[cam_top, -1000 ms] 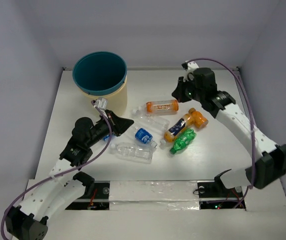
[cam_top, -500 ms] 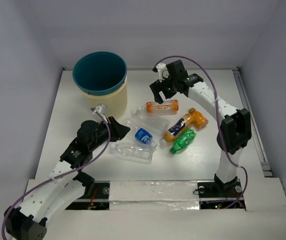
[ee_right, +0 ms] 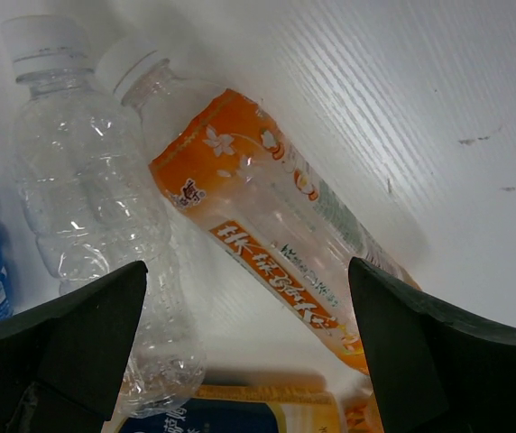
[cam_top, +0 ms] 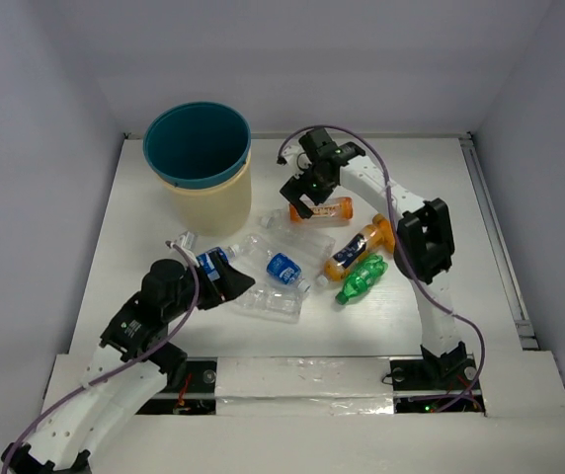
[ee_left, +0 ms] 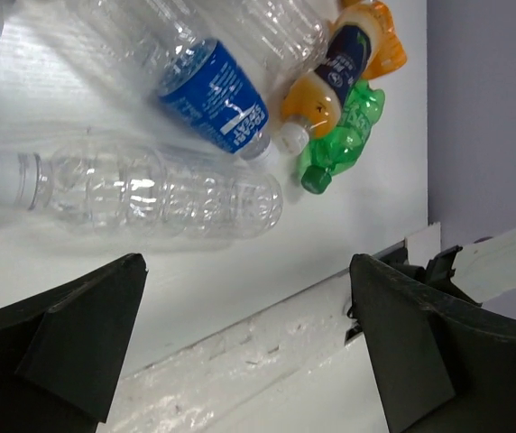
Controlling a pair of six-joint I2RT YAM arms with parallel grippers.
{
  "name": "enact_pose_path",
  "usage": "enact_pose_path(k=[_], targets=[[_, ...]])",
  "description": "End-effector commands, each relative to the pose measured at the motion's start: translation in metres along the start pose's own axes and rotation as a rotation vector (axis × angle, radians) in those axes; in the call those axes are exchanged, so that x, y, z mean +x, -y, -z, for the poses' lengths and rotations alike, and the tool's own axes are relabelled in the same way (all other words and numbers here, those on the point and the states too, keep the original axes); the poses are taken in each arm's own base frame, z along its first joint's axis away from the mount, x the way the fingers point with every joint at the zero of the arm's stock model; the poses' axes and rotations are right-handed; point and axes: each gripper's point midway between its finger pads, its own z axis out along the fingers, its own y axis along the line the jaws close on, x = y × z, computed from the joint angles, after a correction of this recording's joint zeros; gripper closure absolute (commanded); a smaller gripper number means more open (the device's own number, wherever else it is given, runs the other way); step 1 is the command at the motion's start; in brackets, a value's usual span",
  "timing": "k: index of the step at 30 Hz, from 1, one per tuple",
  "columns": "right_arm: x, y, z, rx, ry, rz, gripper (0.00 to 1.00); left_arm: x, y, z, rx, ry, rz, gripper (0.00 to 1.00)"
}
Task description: Put the plastic bottles in the bin
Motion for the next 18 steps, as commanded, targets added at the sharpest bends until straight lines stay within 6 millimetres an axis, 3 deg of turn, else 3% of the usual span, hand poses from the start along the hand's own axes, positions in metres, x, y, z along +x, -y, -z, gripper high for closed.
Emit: enact_pose_path(k=[1, 3, 7, 14, 15, 18], targets=[[-0.008, 0.011, 0.008, 0.046, -0.013, 0.042, 0.02, 0.023, -0.018, 0.005, -0.055, -0.068, 0.069, 0.04], [-0.006, 0.012, -0.003, 0.061, -0.034, 0.05, 0.02, 0.021, -0.022, 0.007, -0.079, -0.053, 0.071, 0.03], [-0.009, 0.015, -0.016, 0.065, -0.037, 0.046, 0.03, -0.002, -0.019, 0.007, -0.124, 0.017, 0.024, 0.03], [-0.007, 0.016, -0.035, 0.046, -0.061, 0.046, 0.06, -0.049, 0.0, 0.008, -0.196, 0.077, -0.18, 0.03], [-0.006, 0.016, -0.037, 0.045, -0.064, 0.046, 0.07, -0.057, -0.007, 0.005, -0.253, 0.083, -0.232, 0.03], [0.0, 0.015, -0.045, 0.043, -0.084, 0.041, 0.1, -0.069, -0.003, 0.005, -0.292, 0.065, -0.309, 0.03]])
